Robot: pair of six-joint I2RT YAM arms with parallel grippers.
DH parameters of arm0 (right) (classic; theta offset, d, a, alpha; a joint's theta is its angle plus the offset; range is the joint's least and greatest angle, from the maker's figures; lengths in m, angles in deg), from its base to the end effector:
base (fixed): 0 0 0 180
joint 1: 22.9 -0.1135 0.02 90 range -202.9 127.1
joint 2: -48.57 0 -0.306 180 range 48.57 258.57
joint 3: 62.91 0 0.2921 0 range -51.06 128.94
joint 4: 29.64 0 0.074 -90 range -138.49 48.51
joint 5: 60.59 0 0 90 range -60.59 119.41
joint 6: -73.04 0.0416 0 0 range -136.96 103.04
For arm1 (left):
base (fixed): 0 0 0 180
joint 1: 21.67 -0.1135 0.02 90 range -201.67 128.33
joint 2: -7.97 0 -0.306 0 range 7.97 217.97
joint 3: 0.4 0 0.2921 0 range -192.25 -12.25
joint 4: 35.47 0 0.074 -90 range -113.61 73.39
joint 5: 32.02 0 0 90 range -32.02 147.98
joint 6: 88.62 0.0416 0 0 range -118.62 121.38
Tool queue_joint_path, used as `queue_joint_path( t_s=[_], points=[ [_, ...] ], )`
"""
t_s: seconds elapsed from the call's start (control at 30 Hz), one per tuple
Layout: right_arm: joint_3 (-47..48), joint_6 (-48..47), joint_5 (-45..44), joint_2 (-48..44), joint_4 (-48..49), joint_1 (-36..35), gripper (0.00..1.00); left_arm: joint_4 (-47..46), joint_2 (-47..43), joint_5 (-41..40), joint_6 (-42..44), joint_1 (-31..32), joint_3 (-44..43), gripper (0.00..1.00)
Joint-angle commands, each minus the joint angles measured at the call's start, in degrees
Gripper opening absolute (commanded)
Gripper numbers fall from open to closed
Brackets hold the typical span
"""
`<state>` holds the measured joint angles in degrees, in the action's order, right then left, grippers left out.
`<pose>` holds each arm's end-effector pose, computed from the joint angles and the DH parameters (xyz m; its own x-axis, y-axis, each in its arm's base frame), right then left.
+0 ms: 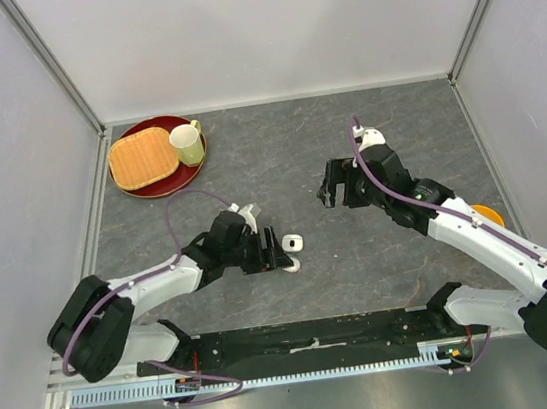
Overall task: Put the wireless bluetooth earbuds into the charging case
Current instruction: Place the charging case at the center of the board, then reset both arms
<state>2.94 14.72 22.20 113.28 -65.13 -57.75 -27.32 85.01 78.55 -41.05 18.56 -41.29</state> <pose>0.2299 0.1537 0.3309 -0.6471 0.1843 -0.7398 -0.1669 0.9126 0.3733 0.1952 -0.1843 0.1605 -0.9311 -0.0397 -0.3627 0.2283 0.7120 -0.6640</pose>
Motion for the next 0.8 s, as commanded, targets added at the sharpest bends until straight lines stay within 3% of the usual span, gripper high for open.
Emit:
queue_joint_path(
  t_s=[0.0,0.47,0.63,0.77],
  points=[
    [-0.4,-0.9,-0.7,-0.8,0.9,0.6,0.98,10.7,-5.0,-7.4,6.6,0.0,-3.9,0.78],
    [-3.3,-1.4,-6.3,-5.0,0.4,5.8,0.98,15.5,-26.2,-22.1,14.5,-0.1,-4.4,0.89],
    [-3.2,-0.8,-4.2,-3.2,0.6,8.0,0.98,19.4,-27.2,-18.5,17.6,-0.2,-8.5,0.89],
    [-2.0,0.0,-0.8,-0.9,0.5,8.4,0.98,20.7,-26.6,-22.1,16.8,-0.2,-11.3,0.90]
  ],
)
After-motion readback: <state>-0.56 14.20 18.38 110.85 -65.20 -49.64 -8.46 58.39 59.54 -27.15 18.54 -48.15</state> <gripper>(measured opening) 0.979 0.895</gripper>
